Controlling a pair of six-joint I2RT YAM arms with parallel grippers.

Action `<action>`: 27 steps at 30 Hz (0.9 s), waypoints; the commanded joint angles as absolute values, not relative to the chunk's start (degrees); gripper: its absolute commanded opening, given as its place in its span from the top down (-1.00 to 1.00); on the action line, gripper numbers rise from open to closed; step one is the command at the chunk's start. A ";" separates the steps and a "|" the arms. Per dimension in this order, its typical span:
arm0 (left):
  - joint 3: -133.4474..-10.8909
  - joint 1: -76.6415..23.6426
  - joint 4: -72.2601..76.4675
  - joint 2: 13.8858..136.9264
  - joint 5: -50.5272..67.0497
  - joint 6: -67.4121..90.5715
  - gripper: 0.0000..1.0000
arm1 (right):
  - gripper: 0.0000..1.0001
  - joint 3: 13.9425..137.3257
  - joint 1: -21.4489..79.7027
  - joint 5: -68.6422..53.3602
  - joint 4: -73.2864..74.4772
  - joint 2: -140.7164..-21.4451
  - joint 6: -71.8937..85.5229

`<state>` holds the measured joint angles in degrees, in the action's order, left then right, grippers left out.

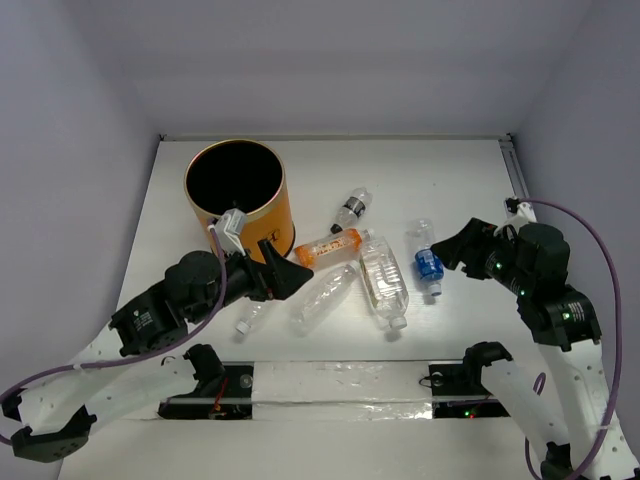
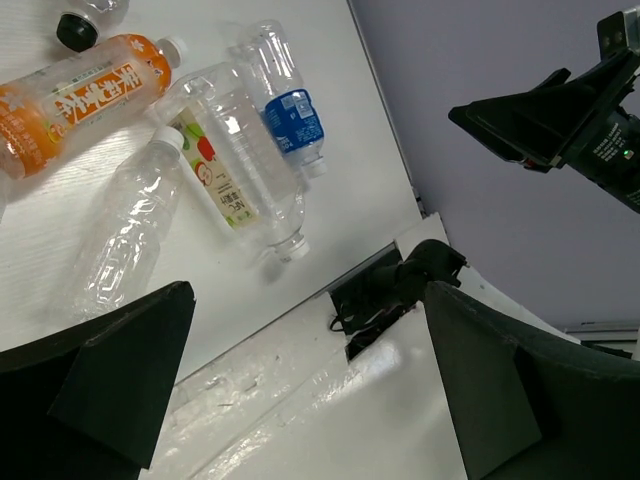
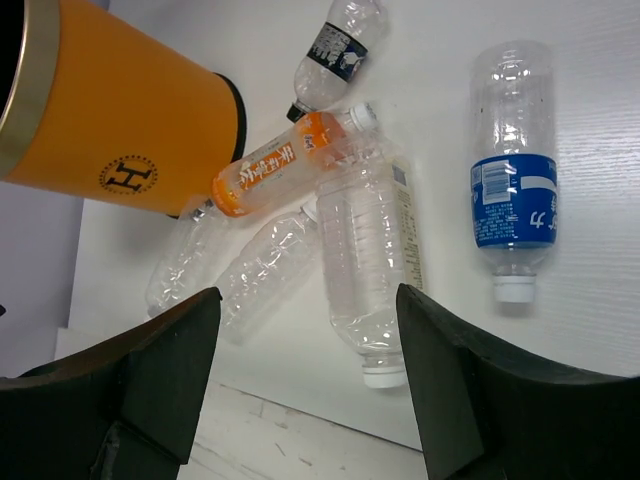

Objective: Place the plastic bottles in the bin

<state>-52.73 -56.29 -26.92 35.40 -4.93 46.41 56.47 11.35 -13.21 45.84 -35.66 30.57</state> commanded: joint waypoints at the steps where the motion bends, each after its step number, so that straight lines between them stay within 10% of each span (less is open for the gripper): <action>1: -53.44 -56.51 -26.10 35.95 -4.57 46.06 -0.98 | -0.51 57.66 11.69 -12.13 44.91 -35.51 29.09; 8: -53.26 -56.51 -32.15 38.66 -6.77 46.76 -0.98 | 0.87 56.87 11.69 -12.57 43.16 -35.33 29.44; 12: -54.84 -56.51 -35.76 42.53 -9.66 47.46 0.99 | 1.00 55.29 11.69 -14.41 41.93 -35.86 29.79; 18: -59.14 -56.51 -46.22 52.11 -16.78 47.99 0.96 | 1.00 49.14 11.69 -22.93 35.16 -34.63 34.36; 27: -59.68 -56.51 -56.16 63.80 -23.37 47.28 -0.01 | 0.86 45.27 11.69 -22.85 34.98 -31.29 31.12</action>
